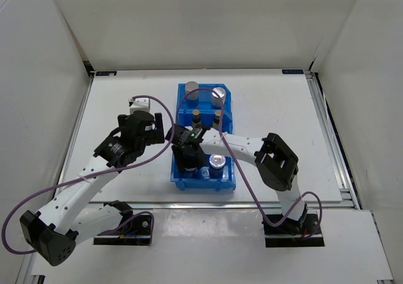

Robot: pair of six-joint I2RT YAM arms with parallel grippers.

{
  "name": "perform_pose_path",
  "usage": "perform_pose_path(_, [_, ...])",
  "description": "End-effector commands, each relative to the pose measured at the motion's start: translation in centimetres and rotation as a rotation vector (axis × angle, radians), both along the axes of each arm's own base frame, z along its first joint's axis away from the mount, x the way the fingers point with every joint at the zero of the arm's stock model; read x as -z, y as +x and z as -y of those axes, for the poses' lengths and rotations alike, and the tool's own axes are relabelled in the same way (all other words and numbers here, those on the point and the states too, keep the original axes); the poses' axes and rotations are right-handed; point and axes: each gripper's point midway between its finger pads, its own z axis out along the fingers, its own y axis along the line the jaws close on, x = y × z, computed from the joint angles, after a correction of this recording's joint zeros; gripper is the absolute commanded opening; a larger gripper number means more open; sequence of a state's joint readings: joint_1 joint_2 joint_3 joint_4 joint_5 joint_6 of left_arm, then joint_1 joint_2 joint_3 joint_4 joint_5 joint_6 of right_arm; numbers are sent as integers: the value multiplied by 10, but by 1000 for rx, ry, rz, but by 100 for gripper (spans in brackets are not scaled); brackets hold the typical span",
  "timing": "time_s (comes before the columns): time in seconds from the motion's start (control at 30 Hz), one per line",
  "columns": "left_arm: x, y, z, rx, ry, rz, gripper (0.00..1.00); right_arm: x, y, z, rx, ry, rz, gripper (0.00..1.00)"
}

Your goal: Organize the condiment bottles

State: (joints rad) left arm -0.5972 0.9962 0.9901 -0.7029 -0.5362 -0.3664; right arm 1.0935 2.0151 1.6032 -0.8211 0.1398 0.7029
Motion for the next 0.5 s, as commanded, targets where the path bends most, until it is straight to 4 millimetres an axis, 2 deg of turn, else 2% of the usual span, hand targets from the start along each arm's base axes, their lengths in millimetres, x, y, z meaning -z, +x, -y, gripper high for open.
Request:
perform_pose_path(0.0, [-13, 0, -5, -19, -12, 43, 100, -7, 1, -18, -14, 65, -8, 0])
perform_pose_path(0.03, [-13, 0, -5, -19, -12, 43, 100, -7, 1, -17, -24, 62, -6, 2])
perform_pose_path(0.07, [-13, 0, -5, -19, -12, 43, 100, -10, 2, -19, -33, 69, 1, 14])
perform_pose_path(0.13, [-13, 0, -5, -19, -12, 43, 100, -14, 2, -19, -33, 77, 5, 27])
perform_pose_path(0.17, [-13, 0, -5, -19, -12, 43, 100, -26, 6, -21, -39, 99, 34, 37])
perform_pose_path(0.2, [-13, 0, -5, -19, -12, 43, 100, -30, 6, -18, -37, 94, 41, 64])
perform_pose_path(0.23, [-14, 1, -7, -27, -6, 46, 100, -36, 8, -17, -43, 98, 61, 81])
perform_pose_path(0.27, [-16, 0, -7, -27, -11, 54, 100, -50, 10, -16, -47, 114, 84, 92])
perform_pose_path(0.3, [-19, -1, -10, -44, -17, 67, 100, -55, 11, -12, -55, 111, 101, 100])
perform_pose_path(0.43, [-31, -7, -20, -76, -38, 118, 100, -98, 25, 4, -83, 106, 231, 100])
perform_pose_path(0.47, [-34, -8, -23, -84, -41, 131, 100, -118, 30, 10, -91, 122, 292, 100])
